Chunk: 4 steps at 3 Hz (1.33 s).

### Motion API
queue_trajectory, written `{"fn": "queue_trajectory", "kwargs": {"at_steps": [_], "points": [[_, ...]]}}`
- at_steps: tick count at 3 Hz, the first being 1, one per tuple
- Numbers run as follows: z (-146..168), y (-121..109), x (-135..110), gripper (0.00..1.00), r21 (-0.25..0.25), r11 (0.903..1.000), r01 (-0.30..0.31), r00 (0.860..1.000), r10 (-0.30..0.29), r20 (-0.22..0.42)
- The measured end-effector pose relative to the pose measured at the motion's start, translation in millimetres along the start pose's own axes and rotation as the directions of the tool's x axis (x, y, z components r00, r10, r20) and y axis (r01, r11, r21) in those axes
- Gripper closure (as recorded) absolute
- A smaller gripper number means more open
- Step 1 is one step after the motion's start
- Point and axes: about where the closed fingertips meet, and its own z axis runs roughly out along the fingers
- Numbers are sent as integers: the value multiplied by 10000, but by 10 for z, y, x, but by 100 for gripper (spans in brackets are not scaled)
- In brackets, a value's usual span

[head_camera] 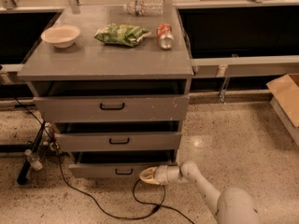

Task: Close bottom drawer

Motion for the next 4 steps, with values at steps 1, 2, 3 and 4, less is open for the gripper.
{"fn": "queue_trajectory", "kwargs": {"at_steps": [1, 2, 3, 4], "points": [[1, 0, 0, 83, -1, 10000, 0, 10000, 0, 0], [10, -2, 15, 85, 31, 10000, -30, 10000, 30, 8], [39, -13, 58, 89, 129, 9998, -117, 9999, 117, 39], [78, -141, 29, 94, 246, 9997, -37, 10000, 35, 62]]}}
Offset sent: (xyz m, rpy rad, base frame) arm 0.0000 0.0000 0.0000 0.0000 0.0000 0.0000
